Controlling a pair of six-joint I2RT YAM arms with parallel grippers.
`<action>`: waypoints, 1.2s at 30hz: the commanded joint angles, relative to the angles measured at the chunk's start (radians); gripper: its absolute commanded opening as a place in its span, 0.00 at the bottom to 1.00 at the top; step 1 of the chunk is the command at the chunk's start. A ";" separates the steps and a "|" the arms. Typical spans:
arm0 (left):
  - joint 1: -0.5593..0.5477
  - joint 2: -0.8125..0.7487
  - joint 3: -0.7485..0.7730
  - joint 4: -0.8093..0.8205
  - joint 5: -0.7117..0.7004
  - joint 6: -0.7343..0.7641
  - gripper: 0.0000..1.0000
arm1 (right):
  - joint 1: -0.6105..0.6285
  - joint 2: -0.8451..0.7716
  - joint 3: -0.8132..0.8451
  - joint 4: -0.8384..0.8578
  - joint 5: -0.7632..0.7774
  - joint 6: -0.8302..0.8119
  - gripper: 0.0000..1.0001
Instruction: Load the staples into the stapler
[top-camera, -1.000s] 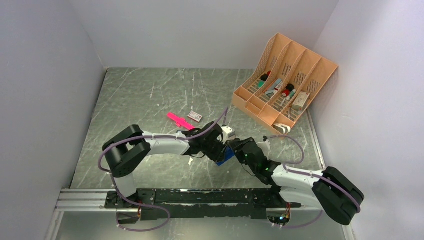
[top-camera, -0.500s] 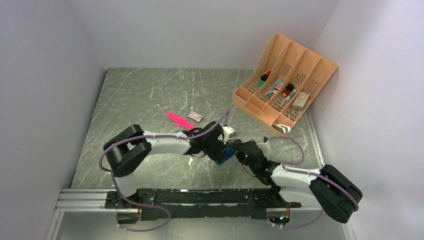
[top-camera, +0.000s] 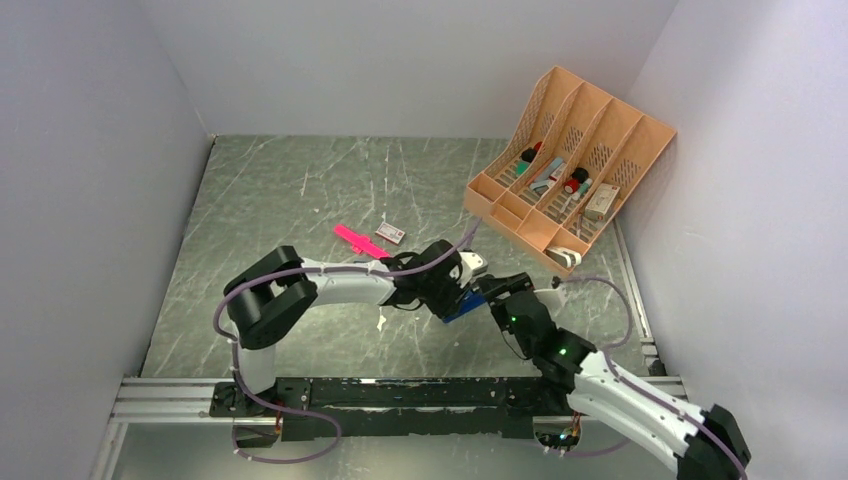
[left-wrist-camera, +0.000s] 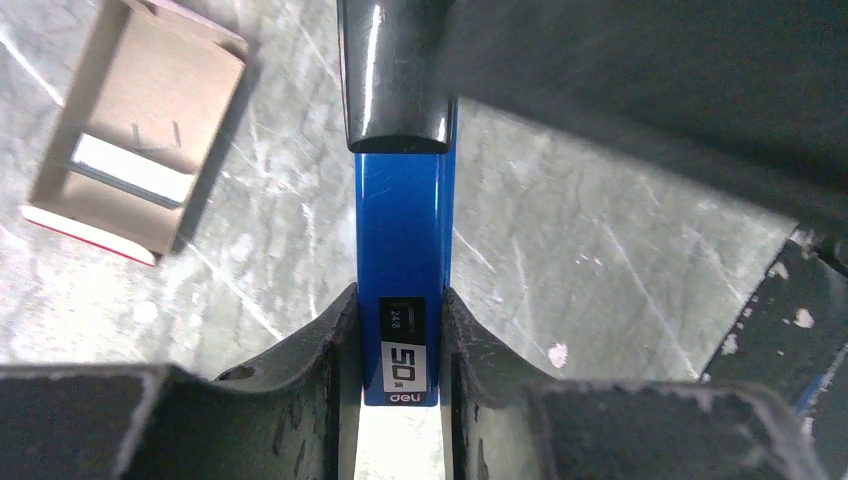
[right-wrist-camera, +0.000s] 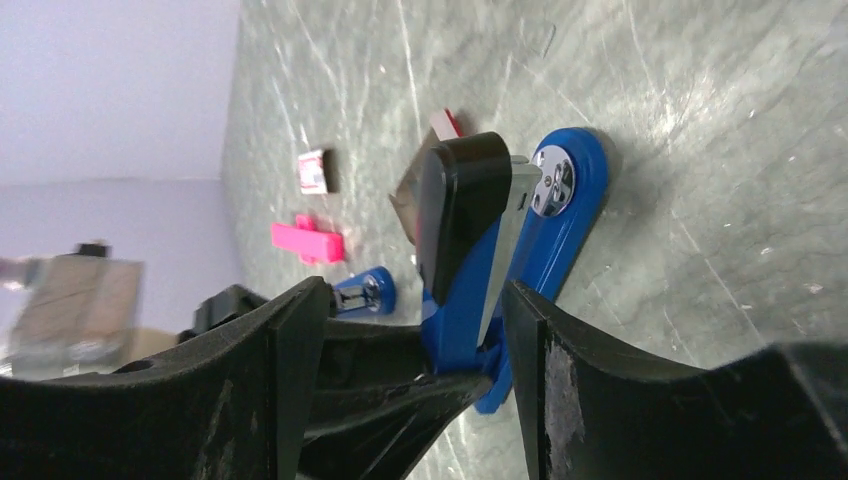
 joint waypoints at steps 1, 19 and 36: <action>0.010 0.049 0.048 -0.061 -0.102 0.082 0.13 | 0.002 -0.159 0.058 -0.326 0.160 0.025 0.68; -0.009 -0.065 0.145 -0.160 -0.117 0.231 0.76 | 0.003 -0.342 0.255 -0.326 0.408 -0.385 0.68; 0.491 -0.501 -0.132 -0.420 0.317 1.153 0.65 | 0.002 -0.241 0.210 -0.031 0.137 -0.671 0.68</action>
